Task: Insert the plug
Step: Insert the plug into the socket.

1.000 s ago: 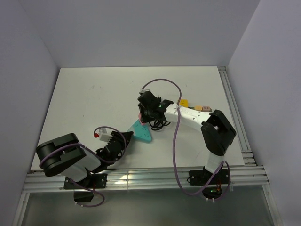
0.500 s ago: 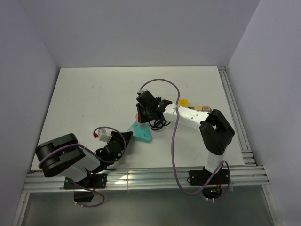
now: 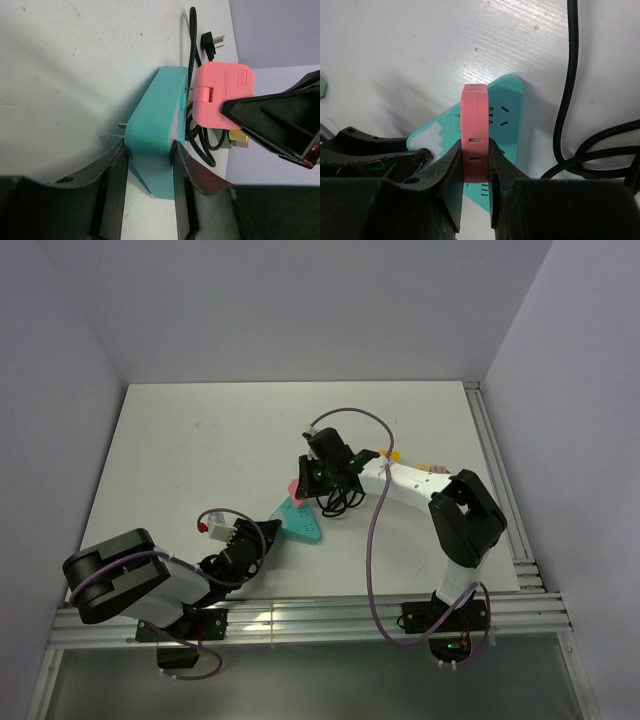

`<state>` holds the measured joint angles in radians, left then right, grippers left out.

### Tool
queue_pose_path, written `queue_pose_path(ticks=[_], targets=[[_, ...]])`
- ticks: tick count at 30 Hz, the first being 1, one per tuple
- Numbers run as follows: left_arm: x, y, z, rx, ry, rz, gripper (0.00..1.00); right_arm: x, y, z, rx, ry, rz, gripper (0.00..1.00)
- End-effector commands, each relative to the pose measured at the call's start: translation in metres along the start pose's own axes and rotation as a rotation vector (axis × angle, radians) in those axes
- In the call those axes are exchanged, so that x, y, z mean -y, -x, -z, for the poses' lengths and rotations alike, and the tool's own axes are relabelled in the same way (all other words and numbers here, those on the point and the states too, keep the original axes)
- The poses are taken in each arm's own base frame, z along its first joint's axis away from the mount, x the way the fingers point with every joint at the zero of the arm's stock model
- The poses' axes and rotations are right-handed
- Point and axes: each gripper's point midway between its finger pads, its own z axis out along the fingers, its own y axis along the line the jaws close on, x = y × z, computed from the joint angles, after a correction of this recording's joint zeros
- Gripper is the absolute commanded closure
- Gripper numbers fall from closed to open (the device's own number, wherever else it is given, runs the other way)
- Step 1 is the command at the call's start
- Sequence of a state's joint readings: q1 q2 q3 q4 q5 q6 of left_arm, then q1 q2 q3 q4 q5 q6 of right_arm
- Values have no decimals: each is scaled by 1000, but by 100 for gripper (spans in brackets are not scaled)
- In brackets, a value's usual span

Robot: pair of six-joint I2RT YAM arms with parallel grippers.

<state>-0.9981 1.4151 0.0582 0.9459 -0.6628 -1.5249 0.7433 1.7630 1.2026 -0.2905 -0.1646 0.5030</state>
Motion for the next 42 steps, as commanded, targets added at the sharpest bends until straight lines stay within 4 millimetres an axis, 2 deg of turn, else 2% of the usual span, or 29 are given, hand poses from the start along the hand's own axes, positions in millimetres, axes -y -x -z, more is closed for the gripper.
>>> queue_pose_path(ticks=[1, 6, 20, 25, 32, 39, 40, 42], targets=[[-44, 0, 12, -36, 95, -160, 100, 39, -59, -16, -207, -56, -31, 100], [-45, 0, 11, -32, 101, -163, 100, 53, -61, -17, -211, -91, -42, 100], [-45, 4, 11, -14, 104, -170, 100, 77, -72, -19, -238, -203, -34, 100], [-44, 7, 12, -7, 102, -172, 100, 95, -78, -18, -240, -287, -33, 100], [-44, 7, 12, -4, 101, -171, 100, 109, -80, -22, -255, -359, -40, 100], [-52, 6, 10, -3, 124, -168, 100, 113, -78, -20, -244, -387, -44, 100], [-62, 8, 14, -8, 142, -181, 100, 114, -78, -21, -246, -388, -44, 100], [-63, 7, 14, -12, 143, -177, 100, 116, -77, -21, -246, -396, -44, 100]])
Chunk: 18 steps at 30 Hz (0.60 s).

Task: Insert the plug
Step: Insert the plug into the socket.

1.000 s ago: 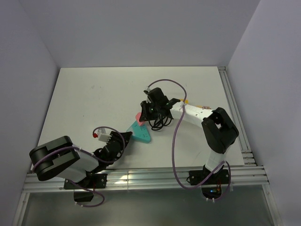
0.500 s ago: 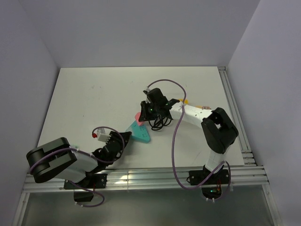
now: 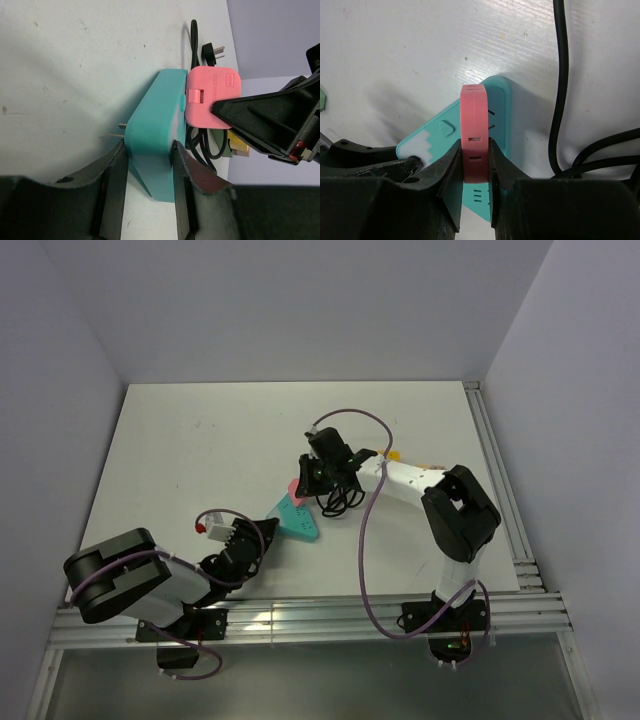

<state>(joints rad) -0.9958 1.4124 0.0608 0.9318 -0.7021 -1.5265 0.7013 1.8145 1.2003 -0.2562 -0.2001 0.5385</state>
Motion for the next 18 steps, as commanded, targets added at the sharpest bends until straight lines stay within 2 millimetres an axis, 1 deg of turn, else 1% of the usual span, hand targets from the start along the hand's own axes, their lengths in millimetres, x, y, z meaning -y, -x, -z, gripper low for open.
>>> queue_pose_path(ticks=[1, 3, 5, 6, 7, 10, 11, 12, 13, 14, 15, 17, 18], targets=[[-63, 0, 16, -55, 132, -179, 100, 107, -73, -10, -221, -405, 22, 100], [-64, 0, 16, -55, 132, -175, 100, 110, -75, -10, -235, -422, 24, 100], [-65, 0, 16, -56, 134, -177, 100, 111, -68, -10, -214, -452, 46, 100], [-65, -1, 16, -59, 134, -180, 100, 106, -69, -10, -209, -458, 67, 100], [-64, -1, 15, -61, 132, -180, 100, 107, -66, -8, -195, -485, 76, 100], [-62, -4, 14, -69, 129, -187, 100, 98, -60, -5, -168, -460, 81, 100], [-63, -4, 14, -72, 135, -193, 100, 90, -55, -1, -149, -430, 79, 98], [-62, -5, 13, -73, 136, -194, 100, 87, -53, 1, -134, -416, 74, 87], [-62, -5, 13, -75, 136, -194, 100, 84, -49, 4, -109, -401, 71, 72], [-65, -4, 13, -74, 145, -199, 100, 79, -46, 7, -92, -378, 75, 49], [-64, -4, 14, -74, 144, -199, 100, 65, -37, 16, -57, -316, 77, 9], [-63, -2, 13, -66, 145, -197, 100, 59, -28, 21, -4, -286, 82, 7], [-65, -2, 14, -65, 153, -203, 100, 58, -21, 26, 26, -291, 78, 5]])
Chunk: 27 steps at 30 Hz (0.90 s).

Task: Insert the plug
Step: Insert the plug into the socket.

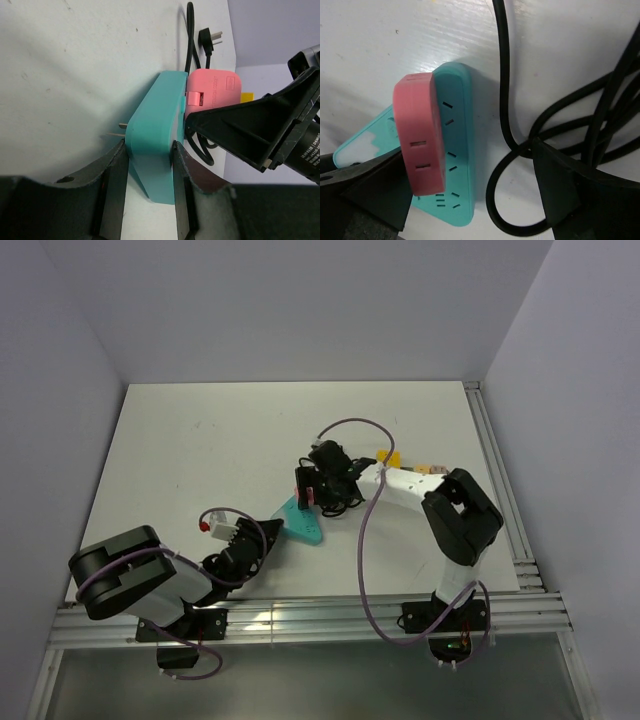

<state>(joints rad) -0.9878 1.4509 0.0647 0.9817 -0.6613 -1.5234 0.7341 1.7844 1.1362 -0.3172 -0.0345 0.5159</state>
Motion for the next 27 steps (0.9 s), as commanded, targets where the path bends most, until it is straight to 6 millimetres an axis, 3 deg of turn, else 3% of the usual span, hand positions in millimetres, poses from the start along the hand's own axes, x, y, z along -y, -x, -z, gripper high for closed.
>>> queue_pose_path(ticks=[1, 6, 12, 15, 23, 27], targets=[[-67, 6, 16, -29, 167, -207, 100, 25, 7, 23, 54, -101, 34, 5], [-68, 9, 17, -21, 172, -216, 100, 11, 20, 41, 128, -15, 34, 4], [-61, 7, 10, -29, 169, -218, 100, -23, 33, 78, 244, 206, 77, 4], [-60, 11, 2, -31, 174, -218, 100, -27, 37, 92, 300, 241, 84, 5], [-50, 21, -23, -70, 169, -215, 100, -27, 40, 107, 360, 266, 80, 6], [-44, 25, -35, -97, 173, -240, 87, -25, 35, 105, 346, 266, 75, 5]])
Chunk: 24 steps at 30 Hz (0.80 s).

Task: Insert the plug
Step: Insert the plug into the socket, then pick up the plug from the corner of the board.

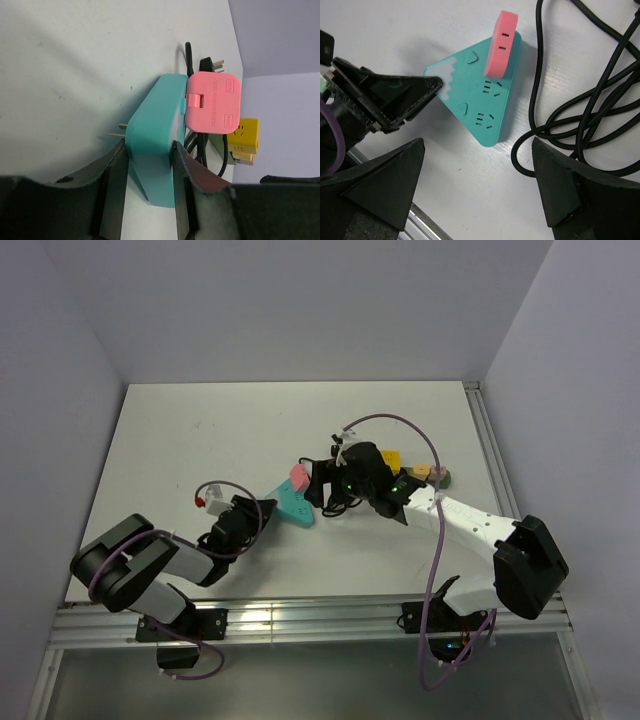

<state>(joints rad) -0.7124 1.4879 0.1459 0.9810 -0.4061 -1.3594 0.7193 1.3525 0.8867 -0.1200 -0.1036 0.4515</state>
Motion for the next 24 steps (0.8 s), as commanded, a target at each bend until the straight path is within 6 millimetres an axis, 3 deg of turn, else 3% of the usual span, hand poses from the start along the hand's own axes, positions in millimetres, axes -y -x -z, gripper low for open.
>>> queue_pose_path(ticks=[1, 3, 7, 10, 14, 17, 22, 24], targets=[[-49, -10, 0, -100, 151, -185, 80, -6, 9, 5, 40, 39, 12, 5], [-49, -9, -2, -118, 141, -176, 68, -7, 10, 7, 45, 45, 13, 5], [-49, -8, -3, -127, 146, -176, 30, -11, 12, 11, 60, 67, 16, 5], [-52, -7, -1, -134, 167, -183, 17, -14, 13, 13, 65, 81, 20, 5], [-58, -7, 8, -155, 190, -194, 11, -20, 14, 17, 75, 122, 35, 5], [-48, -4, 16, -161, 159, -206, 10, -27, 14, 21, 83, 155, 54, 5], [-44, 15, 35, -147, 248, -284, 8, -32, 12, 24, 97, 167, 77, 5], [-21, 34, 40, -81, 236, -274, 3, -36, 10, 24, 91, 179, 84, 5]])
